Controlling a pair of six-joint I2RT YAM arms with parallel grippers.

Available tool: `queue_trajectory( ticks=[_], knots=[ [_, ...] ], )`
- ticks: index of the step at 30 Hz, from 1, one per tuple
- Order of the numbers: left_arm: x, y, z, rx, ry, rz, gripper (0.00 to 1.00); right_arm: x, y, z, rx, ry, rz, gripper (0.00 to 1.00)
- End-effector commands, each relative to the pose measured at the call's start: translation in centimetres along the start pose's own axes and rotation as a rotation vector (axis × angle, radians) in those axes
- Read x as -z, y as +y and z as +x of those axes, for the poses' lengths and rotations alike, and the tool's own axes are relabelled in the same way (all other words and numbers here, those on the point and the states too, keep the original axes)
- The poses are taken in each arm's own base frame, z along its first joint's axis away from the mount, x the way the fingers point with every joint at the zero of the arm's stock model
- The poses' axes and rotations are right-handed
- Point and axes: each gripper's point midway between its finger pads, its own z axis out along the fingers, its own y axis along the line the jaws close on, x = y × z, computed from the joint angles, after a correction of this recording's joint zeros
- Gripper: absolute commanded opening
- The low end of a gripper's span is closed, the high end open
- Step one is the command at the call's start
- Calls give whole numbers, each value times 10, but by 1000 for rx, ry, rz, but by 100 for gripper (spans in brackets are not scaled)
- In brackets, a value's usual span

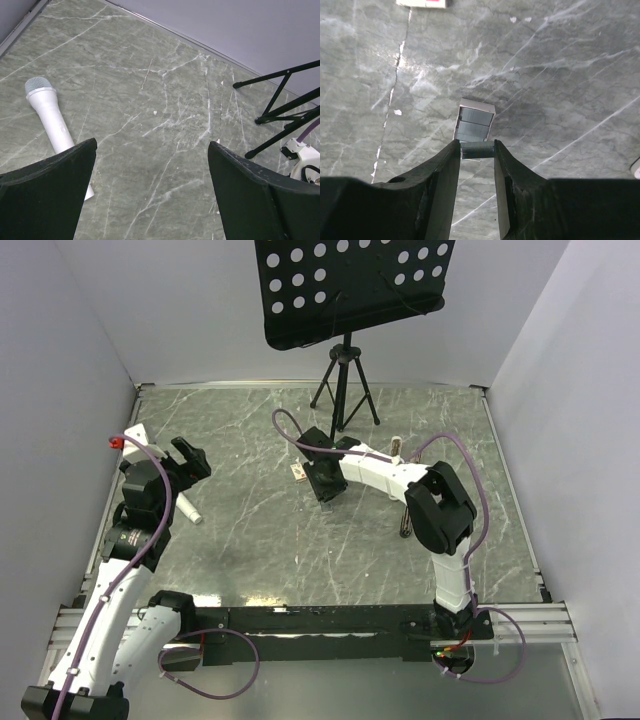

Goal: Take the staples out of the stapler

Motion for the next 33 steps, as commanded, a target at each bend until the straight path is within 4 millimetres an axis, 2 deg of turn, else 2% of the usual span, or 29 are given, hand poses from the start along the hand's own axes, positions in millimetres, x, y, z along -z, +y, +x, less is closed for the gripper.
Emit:
queue_trajectory(
  ticks=[1, 23, 33],
  knots=[
    [1, -3, -7, -2, -34, 12, 97, -2, 2, 3, -20, -4, -1, 39],
    [4, -2, -11, -2, -47, 11, 97, -10, 7, 14, -49, 25, 36, 39],
    [3, -2, -10, -1, -42, 11, 97, -10, 5, 12, -50, 21, 51, 39]
  ],
)
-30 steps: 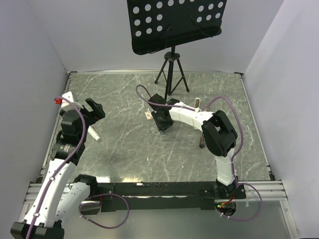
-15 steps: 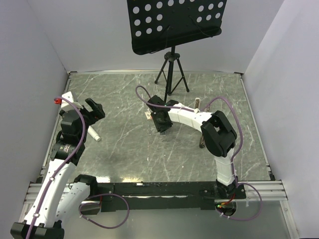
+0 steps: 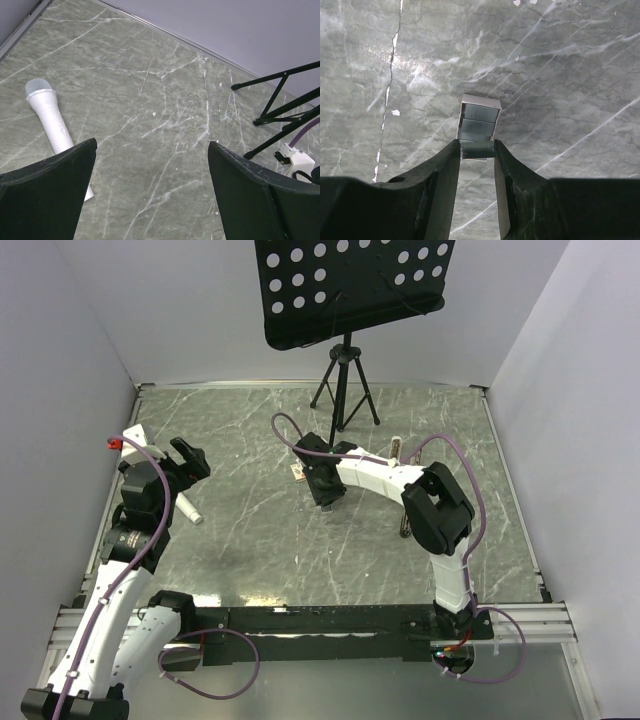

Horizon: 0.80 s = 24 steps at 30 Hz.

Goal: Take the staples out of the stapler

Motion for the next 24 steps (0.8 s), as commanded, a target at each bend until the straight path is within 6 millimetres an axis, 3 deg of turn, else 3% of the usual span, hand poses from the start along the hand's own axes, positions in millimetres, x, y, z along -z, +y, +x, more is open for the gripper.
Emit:
queue_trajectory(
  ticks=[1, 24],
  knots=[
    [1, -1, -7, -5, -31, 4, 97, -4, -1, 0, -14, 4, 27, 40],
    [2, -1, -8, -5, -37, 5, 97, -12, 0, 7, -45, 24, 38, 40]
  ],
)
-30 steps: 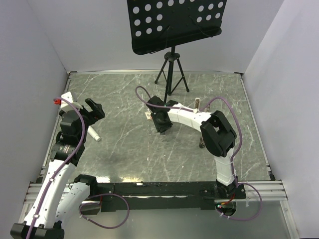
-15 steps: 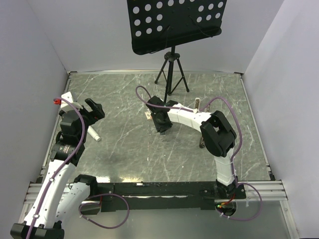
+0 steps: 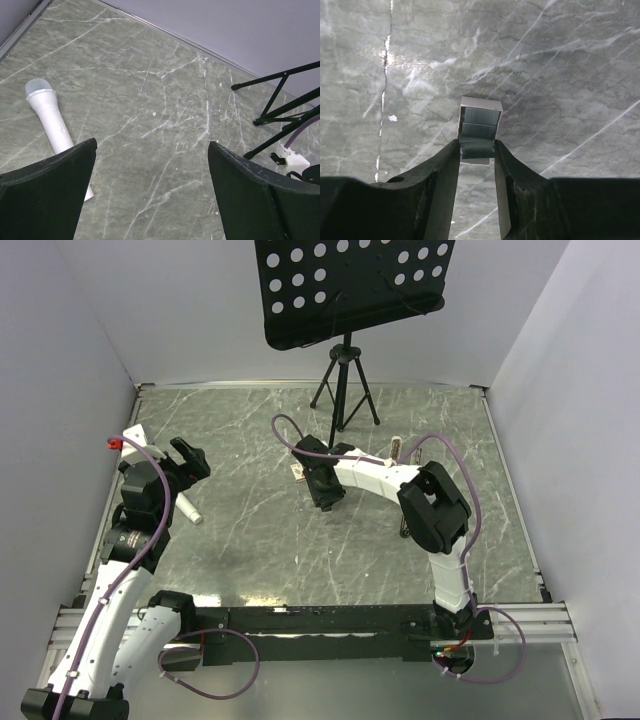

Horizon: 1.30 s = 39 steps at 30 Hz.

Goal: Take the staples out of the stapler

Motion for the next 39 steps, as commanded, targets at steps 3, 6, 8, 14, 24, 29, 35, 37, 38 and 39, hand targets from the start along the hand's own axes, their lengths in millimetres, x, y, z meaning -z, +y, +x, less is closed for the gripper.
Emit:
queue_trajectory(
  ticks=[3, 6, 8, 14, 24, 29, 35, 37, 38, 39],
  knots=[
    [2, -1, -8, -5, -36, 7, 97, -6, -1, 3, -12, 11, 28, 40],
    [1, -1, -7, -6, -34, 6, 97, -5, 0, 3, -10, 5, 26, 41],
    [1, -1, -7, -5, -36, 5, 97, -3, -1, 1, -16, -3, 25, 42],
    [2, -1, -8, -5, -36, 5, 97, 7, 3, -3, -23, -20, 7, 44],
    [2, -1, -8, -5, -38, 7, 97, 16, 3, -4, -30, -33, 1, 44],
    [2, -1, -8, -6, -38, 6, 97, 23, -2, -7, -32, -48, 18, 43],
    [3, -1, -9, -4, -43, 4, 97, 35, -10, -16, -26, -79, 50, 46],
    [3, 0, -10, -3, -45, 3, 97, 37, -10, -20, -12, -93, 47, 47],
    [2, 0, -9, -4, -42, 2, 97, 38, -9, -22, -10, -100, 44, 48],
    [2, 0, -9, -4, -42, 2, 97, 39, -10, -26, 0, -109, 42, 49]
  ],
)
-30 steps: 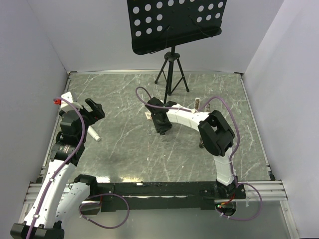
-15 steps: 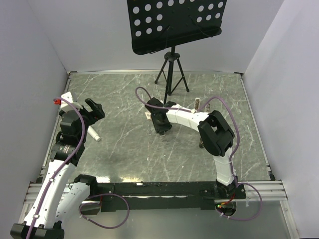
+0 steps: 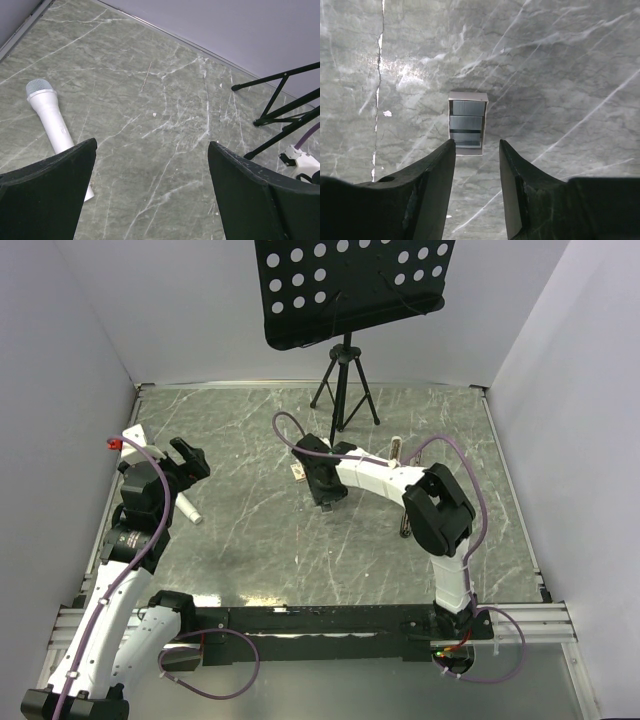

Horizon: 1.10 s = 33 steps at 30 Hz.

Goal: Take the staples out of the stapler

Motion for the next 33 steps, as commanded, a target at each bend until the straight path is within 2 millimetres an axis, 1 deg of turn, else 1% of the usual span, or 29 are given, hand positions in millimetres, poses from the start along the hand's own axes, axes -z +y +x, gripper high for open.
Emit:
queue_trajectory(
  ticks=[1, 2, 3, 5, 7, 8, 11, 12, 14, 16, 20, 22, 23, 24, 25, 26, 27, 28, 29, 30, 31, 32, 33],
  knots=[
    [2, 0, -8, -4, -40, 2, 97, 28, -2, -28, 20, -99, -8, 49],
    [2, 0, -8, -6, -39, 0, 97, 28, 1, -31, 34, -106, -27, 50],
    [2, 0, -8, -6, -40, -1, 97, 27, 4, -39, 57, -133, -44, 51],
    [2, 0, -9, -5, -42, -2, 97, 24, 9, -44, 79, -148, -67, 53],
    [1, 1, -8, -5, -39, -7, 97, 22, 13, -56, 103, -184, -84, 55],
    [2, 1, -8, -6, -41, -6, 97, 18, 14, -59, 110, -185, -89, 56],
    [1, 2, -8, -7, -39, -10, 97, 16, 23, -81, 125, -223, -129, 64],
    [1, 2, -7, -8, -38, -11, 97, 15, 26, -84, 130, -223, -150, 66],
    [1, 2, -8, -8, -39, -14, 97, 11, 32, -94, 136, -239, -165, 67],
    [0, 3, -7, -10, -37, -16, 97, 7, 36, -100, 145, -250, -168, 68],
    [0, 3, -7, -8, -39, -17, 97, -5, 44, -115, 141, -265, -175, 69],
    [0, 3, -7, -10, -37, -16, 97, -11, 45, -119, 128, -269, -164, 69],
    [0, 3, -7, -10, -38, -18, 97, -17, 44, -123, 117, -266, -150, 69],
    [0, 3, -7, -11, -37, -18, 97, -21, 43, -122, 105, -252, -146, 69],
    [0, 3, -6, -10, -35, -19, 97, -29, 44, -121, 101, -237, -145, 69],
    [0, 3, -7, -11, -37, -18, 97, -29, 45, -125, 90, -245, -148, 70],
    [0, 3, -7, -9, -37, -18, 97, -32, 45, -125, 84, -238, -145, 70],
    [0, 4, -6, -11, -35, -19, 97, -40, 45, -123, 83, -224, -138, 71],
    [0, 4, -7, -11, -37, -20, 97, -40, 45, -126, 76, -227, -139, 71],
    [0, 4, -7, -11, -37, -20, 97, -42, 45, -125, 75, -223, -133, 72],
    [0, 4, -7, -11, -37, -20, 97, -49, 43, -122, 74, -210, -119, 72],
    [0, 4, -6, -10, -36, -20, 97, -49, 41, -126, 67, -216, -113, 72],
    [0, 4, -6, -11, -37, -18, 97, -51, 42, -125, 70, -211, -114, 72]
  ],
)
